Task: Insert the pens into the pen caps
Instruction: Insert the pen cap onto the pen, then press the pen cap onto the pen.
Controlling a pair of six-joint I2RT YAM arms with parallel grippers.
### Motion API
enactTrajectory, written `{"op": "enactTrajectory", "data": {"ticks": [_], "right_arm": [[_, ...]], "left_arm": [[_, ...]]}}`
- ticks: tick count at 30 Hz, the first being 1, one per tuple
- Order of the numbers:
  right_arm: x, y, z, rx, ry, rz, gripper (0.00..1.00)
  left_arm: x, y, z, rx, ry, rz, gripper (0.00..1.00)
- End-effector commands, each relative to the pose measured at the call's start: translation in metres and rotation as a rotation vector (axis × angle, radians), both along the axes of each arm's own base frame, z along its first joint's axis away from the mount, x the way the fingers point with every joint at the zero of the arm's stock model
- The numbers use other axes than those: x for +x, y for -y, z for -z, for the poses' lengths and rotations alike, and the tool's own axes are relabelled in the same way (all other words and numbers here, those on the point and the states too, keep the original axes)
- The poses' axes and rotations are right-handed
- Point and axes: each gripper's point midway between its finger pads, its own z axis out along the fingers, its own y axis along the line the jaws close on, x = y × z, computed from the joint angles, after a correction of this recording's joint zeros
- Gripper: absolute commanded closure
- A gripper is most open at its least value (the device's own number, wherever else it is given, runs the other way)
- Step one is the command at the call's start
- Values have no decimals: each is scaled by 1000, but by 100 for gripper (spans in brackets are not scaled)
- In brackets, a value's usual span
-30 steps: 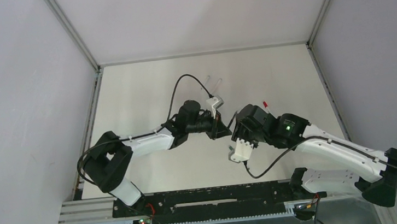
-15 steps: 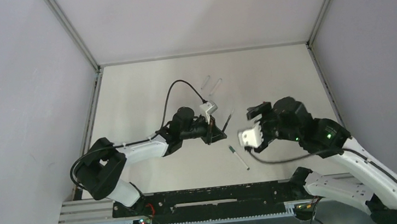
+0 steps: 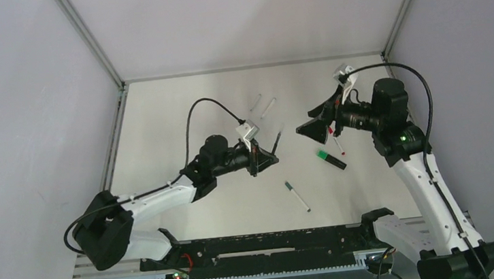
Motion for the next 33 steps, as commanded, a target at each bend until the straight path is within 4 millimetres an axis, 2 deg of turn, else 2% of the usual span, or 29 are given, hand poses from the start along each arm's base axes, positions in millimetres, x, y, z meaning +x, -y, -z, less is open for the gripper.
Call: {"op": "enactTrajectory", "data": {"ticks": [1, 7, 12, 18, 21, 24, 29, 33], "right_arm": [[-12, -20, -50, 258, -157, -74, 11], [-7, -23, -50, 271, -171, -79, 9], [-8, -29, -47, 263, -191, -106, 0], [-3, -29, -44, 236, -172, -120, 0], [-10, -34, -52, 251, -145, -180, 0], [-14, -39, -57, 260, -137, -211, 7], [-22, -45, -59, 262, -137, -254, 31], [-22, -46, -60, 269, -147, -253, 44]], "left_arm": [[5, -1, -51, -103, 139, -35, 100], [-3, 9, -92, -177, 185, -13, 100], [-13, 20, -116, -224, 195, 28, 100], [-25, 29, -126, -249, 179, 60, 100], [-28, 31, -127, -255, 166, 69, 100], [-31, 32, -127, -259, 158, 72, 100], [-34, 34, -129, -266, 150, 83, 100], [-36, 34, -131, -271, 149, 86, 100]]}}
